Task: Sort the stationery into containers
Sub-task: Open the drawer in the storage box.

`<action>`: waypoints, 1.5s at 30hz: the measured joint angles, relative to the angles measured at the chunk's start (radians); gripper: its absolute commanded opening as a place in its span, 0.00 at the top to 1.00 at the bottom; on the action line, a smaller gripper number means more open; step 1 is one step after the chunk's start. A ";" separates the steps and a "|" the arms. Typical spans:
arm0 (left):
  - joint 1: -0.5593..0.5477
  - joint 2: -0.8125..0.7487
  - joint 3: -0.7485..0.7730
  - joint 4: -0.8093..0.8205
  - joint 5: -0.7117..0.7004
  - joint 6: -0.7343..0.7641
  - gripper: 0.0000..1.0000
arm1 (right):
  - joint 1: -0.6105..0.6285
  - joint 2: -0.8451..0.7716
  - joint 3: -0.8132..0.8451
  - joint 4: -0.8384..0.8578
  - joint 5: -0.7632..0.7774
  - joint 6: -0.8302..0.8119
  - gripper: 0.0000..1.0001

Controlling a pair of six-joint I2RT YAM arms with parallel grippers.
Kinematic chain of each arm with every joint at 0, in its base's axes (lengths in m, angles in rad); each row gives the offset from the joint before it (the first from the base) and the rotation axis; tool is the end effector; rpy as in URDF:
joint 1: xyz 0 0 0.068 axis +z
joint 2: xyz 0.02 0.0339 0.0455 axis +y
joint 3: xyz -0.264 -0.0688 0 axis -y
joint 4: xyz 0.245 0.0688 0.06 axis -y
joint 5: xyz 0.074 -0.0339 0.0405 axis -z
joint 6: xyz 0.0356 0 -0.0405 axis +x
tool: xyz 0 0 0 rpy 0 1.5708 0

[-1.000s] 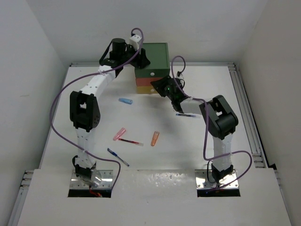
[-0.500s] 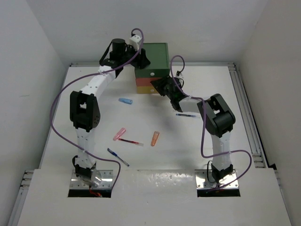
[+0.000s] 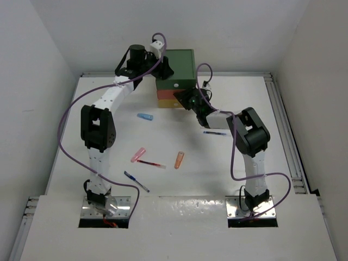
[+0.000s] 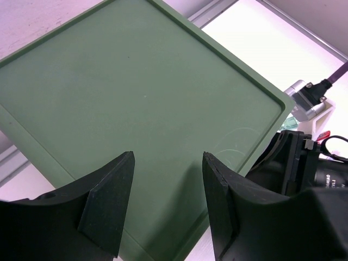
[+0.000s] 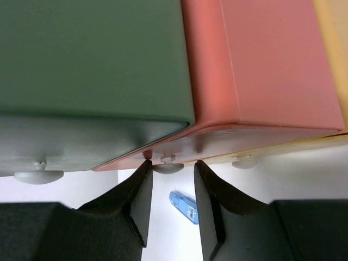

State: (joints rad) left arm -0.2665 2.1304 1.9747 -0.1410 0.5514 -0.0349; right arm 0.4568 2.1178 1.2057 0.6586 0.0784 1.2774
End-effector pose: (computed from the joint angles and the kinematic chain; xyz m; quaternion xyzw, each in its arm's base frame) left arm 0.4883 -0.1526 0.3280 0.2502 0.7496 -0.3023 0.5330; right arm 0.4147 0.2007 0.1545 0.3372 0.7151 0.4462 0.4193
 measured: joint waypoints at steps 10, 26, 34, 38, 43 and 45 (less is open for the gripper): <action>0.000 0.009 0.000 0.020 0.003 0.001 0.41 | -0.003 0.024 0.011 0.045 -0.019 -0.022 0.87; 0.000 0.016 0.003 0.031 0.003 0.002 0.41 | 0.012 -0.038 -0.140 0.171 -0.046 -0.076 1.00; -0.002 0.017 0.004 0.031 0.003 0.003 0.41 | 0.059 -0.160 -0.317 0.195 -0.036 -0.088 1.00; -0.003 0.017 0.004 0.030 0.002 0.003 0.41 | 0.081 -0.226 -0.403 0.197 -0.031 -0.092 1.00; -0.007 0.017 0.004 0.030 -0.001 0.003 0.41 | 0.106 -0.287 -0.483 0.195 -0.029 -0.092 1.00; -0.008 0.017 0.004 0.030 -0.002 0.003 0.41 | 0.116 -0.301 -0.502 0.194 -0.029 -0.092 1.00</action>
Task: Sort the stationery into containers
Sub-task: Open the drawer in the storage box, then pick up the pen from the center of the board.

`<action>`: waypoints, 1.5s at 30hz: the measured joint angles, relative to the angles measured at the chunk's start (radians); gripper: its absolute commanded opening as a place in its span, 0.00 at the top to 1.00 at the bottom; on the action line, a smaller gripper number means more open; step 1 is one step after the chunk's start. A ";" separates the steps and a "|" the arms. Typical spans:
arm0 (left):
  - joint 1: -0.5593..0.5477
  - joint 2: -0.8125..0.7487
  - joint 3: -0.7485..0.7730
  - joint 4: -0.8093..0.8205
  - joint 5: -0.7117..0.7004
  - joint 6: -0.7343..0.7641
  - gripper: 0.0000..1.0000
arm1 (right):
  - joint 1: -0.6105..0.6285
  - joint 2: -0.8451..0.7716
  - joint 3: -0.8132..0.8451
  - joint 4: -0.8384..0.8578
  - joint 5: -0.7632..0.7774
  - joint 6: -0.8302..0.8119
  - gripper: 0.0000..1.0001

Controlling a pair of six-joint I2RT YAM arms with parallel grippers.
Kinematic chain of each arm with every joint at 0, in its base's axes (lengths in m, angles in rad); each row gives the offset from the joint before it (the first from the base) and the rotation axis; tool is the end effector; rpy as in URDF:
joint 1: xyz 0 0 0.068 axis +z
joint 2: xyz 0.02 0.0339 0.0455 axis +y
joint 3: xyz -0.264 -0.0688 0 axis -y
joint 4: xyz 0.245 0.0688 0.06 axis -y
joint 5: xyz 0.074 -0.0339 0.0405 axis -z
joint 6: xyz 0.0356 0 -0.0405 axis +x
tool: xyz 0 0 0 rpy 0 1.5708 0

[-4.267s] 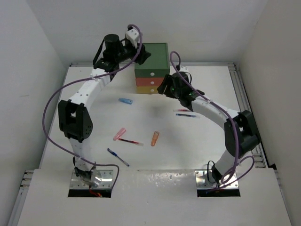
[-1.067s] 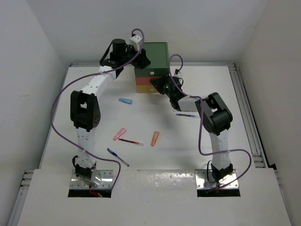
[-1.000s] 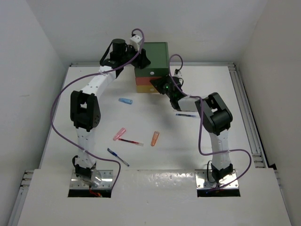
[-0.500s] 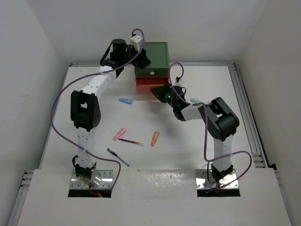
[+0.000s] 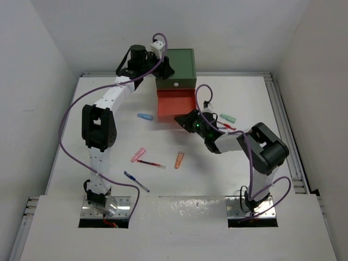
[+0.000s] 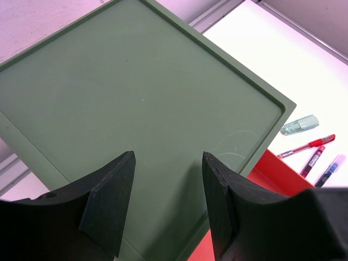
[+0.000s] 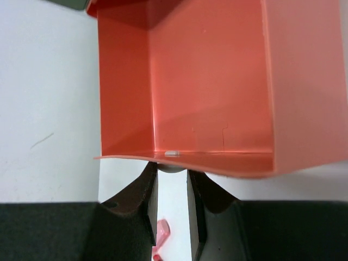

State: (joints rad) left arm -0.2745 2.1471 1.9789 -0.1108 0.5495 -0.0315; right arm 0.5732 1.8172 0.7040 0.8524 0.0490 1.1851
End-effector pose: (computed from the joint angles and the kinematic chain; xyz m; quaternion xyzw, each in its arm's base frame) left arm 0.4914 -0.1577 0.3243 0.2553 0.7432 -0.3024 0.5396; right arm 0.2969 0.1896 0.1480 0.2530 0.7515 0.4566 0.4034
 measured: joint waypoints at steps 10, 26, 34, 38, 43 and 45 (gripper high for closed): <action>-0.002 0.000 0.000 0.000 -0.007 0.000 0.41 | 0.032 -0.011 -0.024 -0.002 -0.008 0.005 0.53; -0.011 -0.012 -0.004 -0.003 -0.007 -0.005 0.26 | 0.034 -0.069 -0.035 -0.031 -0.101 -0.038 0.36; -0.039 -0.189 -0.107 0.008 -0.077 -0.006 0.20 | 0.050 -0.181 -0.150 -0.040 -0.151 -0.188 0.34; -0.028 -0.381 -0.192 -0.026 -0.063 0.034 0.25 | 0.035 -0.314 -0.171 -0.138 -0.181 -0.345 0.33; 0.041 -0.655 -0.353 -0.191 0.051 0.254 0.42 | -0.074 -0.533 -0.134 -0.415 -0.225 -0.558 0.27; 0.062 -0.730 -0.410 -0.303 0.096 0.372 0.46 | -0.123 -0.583 -0.091 -0.554 -0.245 -0.644 0.24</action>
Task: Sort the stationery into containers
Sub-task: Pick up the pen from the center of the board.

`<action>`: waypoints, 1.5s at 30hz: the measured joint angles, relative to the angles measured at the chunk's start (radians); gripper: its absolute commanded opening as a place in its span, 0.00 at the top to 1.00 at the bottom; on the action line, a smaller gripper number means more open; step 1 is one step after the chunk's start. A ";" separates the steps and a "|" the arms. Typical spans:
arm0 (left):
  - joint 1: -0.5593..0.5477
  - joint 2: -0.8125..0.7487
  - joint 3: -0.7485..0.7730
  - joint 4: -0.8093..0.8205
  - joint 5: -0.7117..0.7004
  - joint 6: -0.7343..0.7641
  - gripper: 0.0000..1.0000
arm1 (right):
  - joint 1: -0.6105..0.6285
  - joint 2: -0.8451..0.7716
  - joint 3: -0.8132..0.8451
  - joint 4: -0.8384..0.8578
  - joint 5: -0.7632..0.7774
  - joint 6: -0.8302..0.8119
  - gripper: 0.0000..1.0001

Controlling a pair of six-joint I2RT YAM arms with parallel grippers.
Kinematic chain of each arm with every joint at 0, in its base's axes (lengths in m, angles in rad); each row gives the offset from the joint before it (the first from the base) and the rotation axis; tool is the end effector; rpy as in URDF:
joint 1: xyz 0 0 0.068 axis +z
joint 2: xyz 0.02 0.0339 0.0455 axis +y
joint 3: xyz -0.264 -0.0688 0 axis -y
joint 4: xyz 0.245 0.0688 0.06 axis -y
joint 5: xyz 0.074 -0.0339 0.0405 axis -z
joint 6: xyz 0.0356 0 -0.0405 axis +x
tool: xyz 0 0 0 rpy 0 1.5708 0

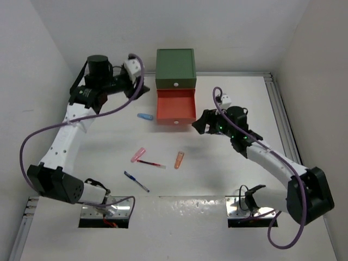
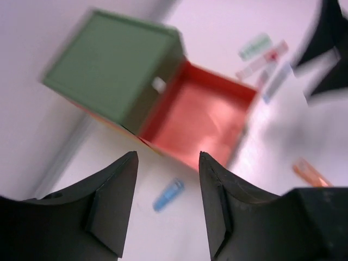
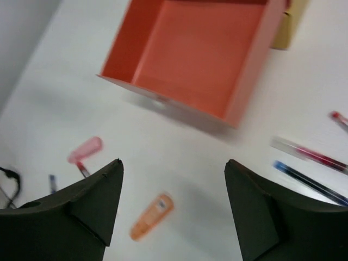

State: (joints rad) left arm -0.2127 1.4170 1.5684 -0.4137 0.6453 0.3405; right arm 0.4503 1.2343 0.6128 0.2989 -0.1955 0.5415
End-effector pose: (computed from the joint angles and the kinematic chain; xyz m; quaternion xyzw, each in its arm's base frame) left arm 0.3001 -0.0867 0.4441 0.3911 0.6713 -0.2142 0.5920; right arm 0.2403 0.1239 0.2343 -0.0202 0.8094 0.3464 0.4738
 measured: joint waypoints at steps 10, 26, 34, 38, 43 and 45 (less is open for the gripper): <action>-0.072 -0.113 -0.349 -0.550 0.064 0.589 0.53 | -0.231 -0.145 0.061 -0.487 -0.065 -0.314 0.21; -0.277 -0.207 -0.715 -0.402 -0.209 0.690 0.49 | -0.431 -0.102 0.068 -0.617 -0.140 -0.590 0.44; -0.287 -0.083 -0.715 -0.290 -0.224 0.689 0.48 | -0.443 -0.100 0.051 -0.607 -0.134 -0.625 0.44; -0.317 0.011 -0.700 -0.268 -0.222 0.697 0.48 | -0.471 -0.093 0.050 -0.610 -0.137 -0.626 0.44; -0.350 0.058 -0.700 -0.237 -0.216 0.698 0.48 | -0.496 -0.092 0.050 -0.615 -0.137 -0.629 0.43; -0.359 0.077 -0.700 -0.227 -0.214 0.698 0.48 | -0.500 -0.092 0.050 -0.616 -0.137 -0.632 0.43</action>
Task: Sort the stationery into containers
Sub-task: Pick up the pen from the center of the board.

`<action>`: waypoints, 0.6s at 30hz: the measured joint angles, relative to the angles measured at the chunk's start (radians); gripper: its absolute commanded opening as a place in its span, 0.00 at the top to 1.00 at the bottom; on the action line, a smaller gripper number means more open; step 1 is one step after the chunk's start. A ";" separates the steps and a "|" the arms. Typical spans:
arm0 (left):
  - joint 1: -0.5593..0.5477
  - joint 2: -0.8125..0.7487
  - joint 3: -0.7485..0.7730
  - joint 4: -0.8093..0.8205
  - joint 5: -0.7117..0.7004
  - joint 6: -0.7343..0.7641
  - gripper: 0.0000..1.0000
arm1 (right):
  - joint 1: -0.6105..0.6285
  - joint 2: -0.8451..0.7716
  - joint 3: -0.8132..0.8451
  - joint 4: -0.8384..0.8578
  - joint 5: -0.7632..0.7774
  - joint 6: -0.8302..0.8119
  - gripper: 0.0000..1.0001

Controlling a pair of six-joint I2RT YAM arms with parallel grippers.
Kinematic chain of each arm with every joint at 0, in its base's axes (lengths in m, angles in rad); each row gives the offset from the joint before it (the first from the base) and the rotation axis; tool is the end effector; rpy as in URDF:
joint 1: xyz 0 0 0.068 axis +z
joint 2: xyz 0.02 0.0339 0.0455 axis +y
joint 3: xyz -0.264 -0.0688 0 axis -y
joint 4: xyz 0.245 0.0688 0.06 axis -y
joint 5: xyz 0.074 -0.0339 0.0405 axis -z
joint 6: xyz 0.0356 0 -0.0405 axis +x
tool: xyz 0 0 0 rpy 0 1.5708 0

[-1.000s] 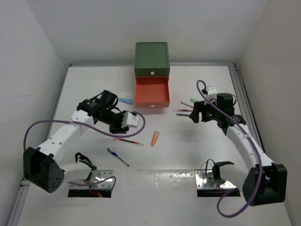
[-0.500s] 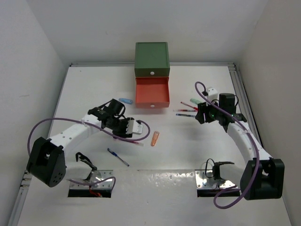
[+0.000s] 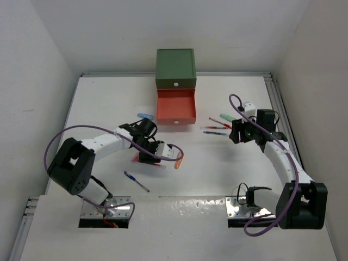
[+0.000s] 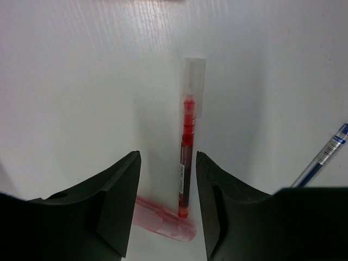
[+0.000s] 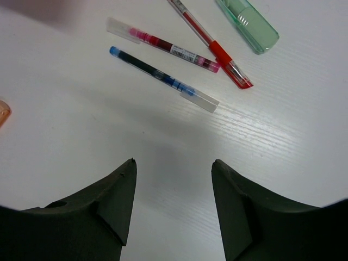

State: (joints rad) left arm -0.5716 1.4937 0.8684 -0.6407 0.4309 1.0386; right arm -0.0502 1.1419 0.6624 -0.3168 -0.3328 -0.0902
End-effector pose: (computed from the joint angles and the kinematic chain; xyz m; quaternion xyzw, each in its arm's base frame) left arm 0.2151 -0.1561 0.1805 0.7186 0.6458 -0.1713 0.1932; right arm 0.2308 0.0000 0.2169 -0.0808 0.9117 0.1269 0.3823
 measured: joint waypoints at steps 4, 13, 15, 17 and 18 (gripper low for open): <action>-0.016 0.037 0.000 0.013 -0.002 -0.001 0.49 | -0.006 0.000 0.000 -0.003 0.000 -0.004 0.43; -0.057 0.084 -0.031 0.063 -0.024 -0.022 0.51 | -0.007 0.007 0.000 -0.005 0.000 -0.016 0.43; -0.062 0.083 -0.048 0.075 -0.032 -0.026 0.51 | -0.007 0.021 0.000 -0.001 0.000 -0.017 0.43; -0.064 0.077 -0.055 0.087 -0.037 -0.031 0.52 | -0.007 0.040 0.000 0.005 0.000 -0.022 0.43; -0.064 0.074 -0.059 0.094 -0.038 -0.035 0.51 | -0.006 0.050 0.000 0.010 0.000 -0.029 0.44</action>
State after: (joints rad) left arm -0.6361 1.5681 0.8093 -0.5465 0.3931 1.0039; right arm -0.0566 1.1915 0.6624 -0.3073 -0.3325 -0.1188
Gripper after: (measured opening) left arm 0.487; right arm 0.569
